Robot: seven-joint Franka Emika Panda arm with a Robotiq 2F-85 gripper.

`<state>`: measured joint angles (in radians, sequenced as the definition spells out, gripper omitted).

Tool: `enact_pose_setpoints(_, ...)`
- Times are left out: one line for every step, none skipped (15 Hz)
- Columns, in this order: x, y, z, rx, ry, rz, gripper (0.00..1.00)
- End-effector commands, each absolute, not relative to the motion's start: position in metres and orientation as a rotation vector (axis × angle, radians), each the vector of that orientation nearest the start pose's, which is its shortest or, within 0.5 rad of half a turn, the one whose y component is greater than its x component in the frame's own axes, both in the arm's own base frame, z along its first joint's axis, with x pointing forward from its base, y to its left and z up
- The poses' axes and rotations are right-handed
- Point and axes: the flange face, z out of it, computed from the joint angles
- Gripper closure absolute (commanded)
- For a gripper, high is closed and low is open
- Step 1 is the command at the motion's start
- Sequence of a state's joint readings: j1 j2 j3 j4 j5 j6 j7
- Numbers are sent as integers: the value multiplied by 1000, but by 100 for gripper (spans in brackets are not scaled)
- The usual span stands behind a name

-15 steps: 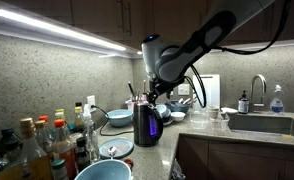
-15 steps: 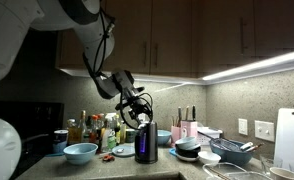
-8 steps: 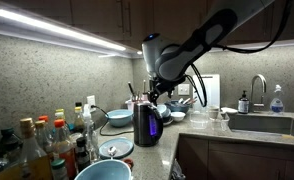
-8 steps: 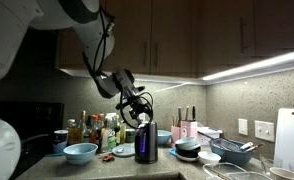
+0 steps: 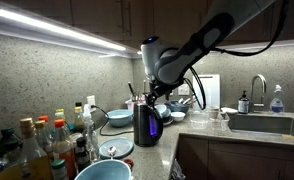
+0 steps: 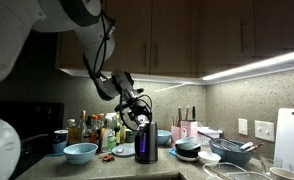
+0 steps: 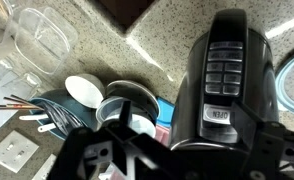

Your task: Turn off the black electric kettle then open the lid

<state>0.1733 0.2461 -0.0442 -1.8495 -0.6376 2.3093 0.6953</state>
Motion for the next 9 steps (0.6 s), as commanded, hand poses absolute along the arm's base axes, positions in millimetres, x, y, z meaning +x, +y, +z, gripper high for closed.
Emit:
enact_pose_setpoints(646, 77, 417, -3417, 288, -780, 0)
enact_pose_setpoints(649, 76, 416, -3412, 284, -790, 0)
enact_pose_setpoints(652, 75, 415, -3410, 287, -807, 0)
enact_pose_setpoints(655, 73, 414, -3412, 291, -825, 0)
enact_pose_setpoints(657, 70, 413, -3415, 299, -827, 0)
enact_pose_setpoints(659, 66, 414, -3419, 312, -829, 0)
enact_pose_setpoints(660, 63, 415, -3420, 324, -836, 0)
enact_pose_setpoints(660, 62, 419, -3422, 336, -840, 0)
enact_pose_setpoints(660, 61, 422, -3419, 340, -848, 0)
